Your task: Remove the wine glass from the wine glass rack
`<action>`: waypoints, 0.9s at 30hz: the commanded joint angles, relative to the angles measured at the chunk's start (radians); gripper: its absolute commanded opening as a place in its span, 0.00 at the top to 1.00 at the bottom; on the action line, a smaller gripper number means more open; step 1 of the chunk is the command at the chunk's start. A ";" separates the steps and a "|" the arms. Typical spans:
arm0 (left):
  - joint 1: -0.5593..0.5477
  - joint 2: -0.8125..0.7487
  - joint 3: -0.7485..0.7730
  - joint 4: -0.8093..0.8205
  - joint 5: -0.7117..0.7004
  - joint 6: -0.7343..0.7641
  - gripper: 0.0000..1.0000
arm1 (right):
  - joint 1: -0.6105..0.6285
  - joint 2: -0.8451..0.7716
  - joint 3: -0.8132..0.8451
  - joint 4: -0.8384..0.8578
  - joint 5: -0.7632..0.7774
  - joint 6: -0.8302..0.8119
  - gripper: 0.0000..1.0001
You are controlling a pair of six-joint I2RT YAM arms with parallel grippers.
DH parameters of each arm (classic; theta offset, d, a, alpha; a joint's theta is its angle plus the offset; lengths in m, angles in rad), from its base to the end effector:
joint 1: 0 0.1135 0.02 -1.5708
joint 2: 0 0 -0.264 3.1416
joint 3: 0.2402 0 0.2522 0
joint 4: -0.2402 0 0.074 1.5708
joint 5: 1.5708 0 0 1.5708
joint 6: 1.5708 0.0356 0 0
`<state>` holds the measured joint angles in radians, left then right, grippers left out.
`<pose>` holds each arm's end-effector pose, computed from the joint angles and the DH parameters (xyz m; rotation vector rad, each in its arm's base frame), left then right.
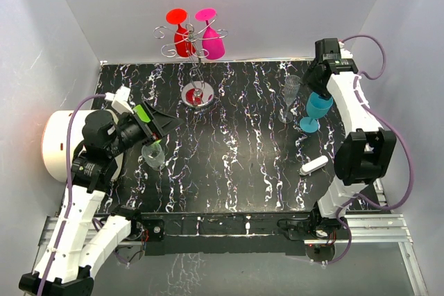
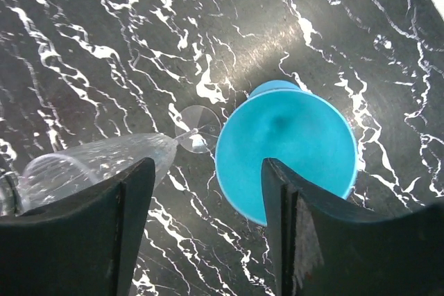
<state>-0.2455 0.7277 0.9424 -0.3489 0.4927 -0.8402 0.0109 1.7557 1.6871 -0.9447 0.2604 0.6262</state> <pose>0.1451 -0.0537 0.3858 -0.1494 1.8411 -1.2030 0.3745 -0.0051 0.3241 0.8574 2.3850 -0.0879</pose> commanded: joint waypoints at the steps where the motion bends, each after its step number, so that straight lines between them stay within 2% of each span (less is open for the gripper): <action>1: 0.000 0.004 0.020 0.002 0.003 0.010 0.01 | -0.003 -0.171 -0.001 0.084 0.004 -0.020 0.33; 4: -0.001 0.042 0.047 0.013 0.007 0.018 0.01 | -0.003 -0.254 -0.022 0.137 -0.033 -0.067 0.23; 6: -0.001 0.058 0.059 0.022 0.013 0.025 0.01 | -0.003 -0.320 -0.058 0.193 -0.121 -0.111 0.16; 12: -0.001 0.062 0.085 -0.027 -0.022 0.053 0.01 | -0.003 -0.438 -0.163 0.314 -0.622 -0.224 0.04; 16: -0.001 0.067 0.123 -0.075 -0.063 0.086 0.01 | 0.028 -0.495 -0.292 0.461 -0.831 -0.231 0.02; 20: -0.001 0.115 0.238 -0.160 -0.112 0.160 0.01 | 0.098 -0.534 -0.386 0.539 -0.910 -0.253 0.02; 27: -0.001 0.290 0.453 -0.182 -0.169 0.276 0.01 | 0.232 -0.576 -0.427 0.562 -0.876 -0.313 0.02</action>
<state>-0.2455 0.9352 1.2881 -0.5068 0.3656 -0.6613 0.1894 1.2469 1.2449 -0.5053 -0.5774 0.3698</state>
